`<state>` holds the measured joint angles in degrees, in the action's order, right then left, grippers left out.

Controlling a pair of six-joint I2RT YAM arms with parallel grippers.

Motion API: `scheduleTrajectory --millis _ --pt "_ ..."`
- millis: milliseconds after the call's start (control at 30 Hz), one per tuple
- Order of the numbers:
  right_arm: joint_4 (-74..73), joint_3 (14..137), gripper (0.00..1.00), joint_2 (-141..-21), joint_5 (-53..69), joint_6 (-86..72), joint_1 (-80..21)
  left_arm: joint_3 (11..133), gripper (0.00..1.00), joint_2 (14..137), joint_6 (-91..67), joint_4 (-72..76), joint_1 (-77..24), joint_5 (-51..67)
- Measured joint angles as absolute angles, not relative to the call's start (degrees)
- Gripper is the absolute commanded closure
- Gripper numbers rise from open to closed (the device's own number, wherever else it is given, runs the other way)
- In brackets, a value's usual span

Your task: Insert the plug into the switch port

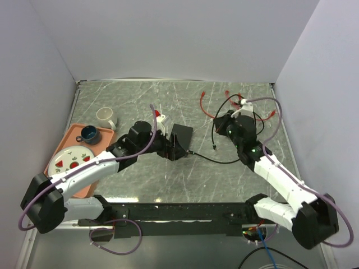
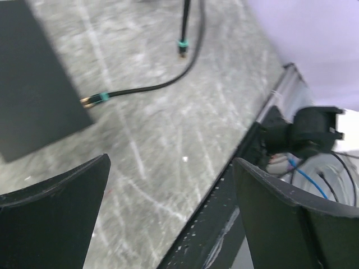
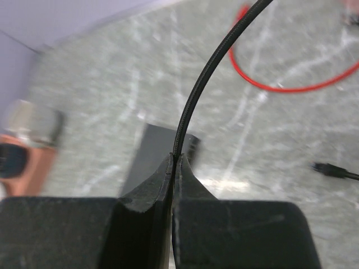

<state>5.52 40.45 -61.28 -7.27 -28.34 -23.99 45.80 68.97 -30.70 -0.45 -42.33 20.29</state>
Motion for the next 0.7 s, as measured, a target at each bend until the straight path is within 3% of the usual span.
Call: scheduleTrajectory --millis 267,700 --pt "8.4 36.9 1.00 -50.6 -2.2 -36.2 -24.0 44.0 0.03 70.2 -32.2 8.6 -44.8 25.8" --pt "10.0 36.2 1.00 -51.2 6.0 -43.6 -24.0 47.6 0.04 76.7 -32.9 14.8 -50.2 27.0"
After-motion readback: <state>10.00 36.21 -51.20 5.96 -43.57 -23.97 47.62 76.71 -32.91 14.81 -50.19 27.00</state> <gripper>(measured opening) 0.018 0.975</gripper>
